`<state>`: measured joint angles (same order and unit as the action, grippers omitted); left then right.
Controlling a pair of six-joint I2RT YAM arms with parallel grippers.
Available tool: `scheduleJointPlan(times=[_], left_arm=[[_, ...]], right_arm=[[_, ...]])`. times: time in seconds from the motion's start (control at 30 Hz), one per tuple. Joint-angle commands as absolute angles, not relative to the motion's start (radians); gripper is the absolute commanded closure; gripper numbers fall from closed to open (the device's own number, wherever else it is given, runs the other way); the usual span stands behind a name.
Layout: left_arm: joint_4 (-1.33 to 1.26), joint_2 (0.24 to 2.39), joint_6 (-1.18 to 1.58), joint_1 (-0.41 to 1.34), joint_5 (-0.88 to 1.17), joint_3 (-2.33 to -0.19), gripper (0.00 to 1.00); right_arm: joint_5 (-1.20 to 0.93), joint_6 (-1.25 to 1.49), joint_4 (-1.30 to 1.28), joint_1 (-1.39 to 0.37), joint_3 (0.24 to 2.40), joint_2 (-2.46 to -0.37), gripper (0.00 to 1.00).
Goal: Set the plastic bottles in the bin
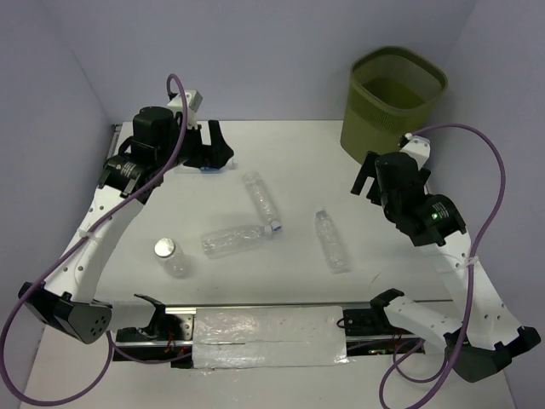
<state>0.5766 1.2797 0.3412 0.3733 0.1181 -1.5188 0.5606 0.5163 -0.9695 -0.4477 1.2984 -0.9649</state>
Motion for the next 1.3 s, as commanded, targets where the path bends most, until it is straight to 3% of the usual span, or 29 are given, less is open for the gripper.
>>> scheduleJointPlan(times=[0.0,0.47,0.7,1.27], left_arm=[[0.540,1.289,0.325,0.367,0.140,-1.563,0.01],[0.592,1.312,0.347,0.365,0.005,-1.578,0.01],[0.635,1.347,0.397,0.356,-0.097,-1.594,0.01],[0.646,1.362,0.402,0.344,-0.069,-1.560,0.01]], right_arm=[[0.578,0.529,-0.933,-0.453,1.301,-0.962,0.00],[0.427,0.482,-0.816,-0.454,1.207,-0.902,0.00],[0.174,0.437,-0.851,-0.457,1.111,-1.074,0.00],[0.046,0.449,-0.675,-0.488,0.839,-1.310,0.00]])
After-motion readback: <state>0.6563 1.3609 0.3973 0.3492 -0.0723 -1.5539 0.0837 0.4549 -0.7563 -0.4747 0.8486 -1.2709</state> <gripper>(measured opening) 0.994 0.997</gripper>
